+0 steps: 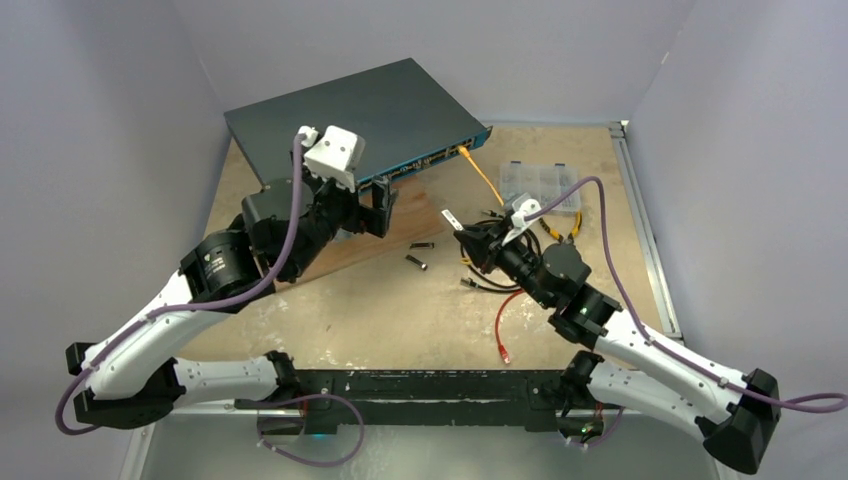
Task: Insert the plug into the switch port
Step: Pick up the plug from the center of the board.
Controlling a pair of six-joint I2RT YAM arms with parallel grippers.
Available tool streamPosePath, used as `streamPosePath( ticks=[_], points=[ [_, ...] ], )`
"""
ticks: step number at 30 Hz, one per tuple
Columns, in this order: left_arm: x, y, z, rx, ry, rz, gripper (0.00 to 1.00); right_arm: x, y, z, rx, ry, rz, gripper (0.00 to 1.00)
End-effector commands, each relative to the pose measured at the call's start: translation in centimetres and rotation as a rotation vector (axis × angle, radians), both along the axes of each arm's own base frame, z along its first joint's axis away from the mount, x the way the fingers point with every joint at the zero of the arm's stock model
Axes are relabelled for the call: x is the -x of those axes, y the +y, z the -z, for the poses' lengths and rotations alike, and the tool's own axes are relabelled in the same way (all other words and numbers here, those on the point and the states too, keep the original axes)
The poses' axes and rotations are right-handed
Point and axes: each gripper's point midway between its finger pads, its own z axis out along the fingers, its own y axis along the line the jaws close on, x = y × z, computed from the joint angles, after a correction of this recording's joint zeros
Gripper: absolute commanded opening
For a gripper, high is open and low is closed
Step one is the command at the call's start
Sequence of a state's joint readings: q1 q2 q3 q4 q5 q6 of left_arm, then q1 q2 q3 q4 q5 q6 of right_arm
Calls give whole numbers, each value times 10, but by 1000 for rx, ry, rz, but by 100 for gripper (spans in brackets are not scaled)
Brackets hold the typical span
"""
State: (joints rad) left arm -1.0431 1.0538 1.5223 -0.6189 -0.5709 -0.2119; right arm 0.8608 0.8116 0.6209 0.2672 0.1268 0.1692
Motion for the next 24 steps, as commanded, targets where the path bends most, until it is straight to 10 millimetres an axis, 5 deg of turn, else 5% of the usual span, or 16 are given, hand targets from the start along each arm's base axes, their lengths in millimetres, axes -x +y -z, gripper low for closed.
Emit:
streamPosePath(
  ticks=[1, 8, 15, 24],
  points=[
    [-11, 45, 13, -405, -61, -111, 89, 4, 4, -25, -47, -20, -40, 0],
    [-23, 65, 24, -746, -104, -160, 88, -3, 1, -25, -33, -14, -16, 0],
    [-34, 81, 62, -1168, -124, -178, 90, -10, -4, -26, -31, -15, 12, 0],
    [-40, 95, 83, -1309, -222, -245, 92, -27, -9, -31, 0, -20, 29, 0]
  ],
)
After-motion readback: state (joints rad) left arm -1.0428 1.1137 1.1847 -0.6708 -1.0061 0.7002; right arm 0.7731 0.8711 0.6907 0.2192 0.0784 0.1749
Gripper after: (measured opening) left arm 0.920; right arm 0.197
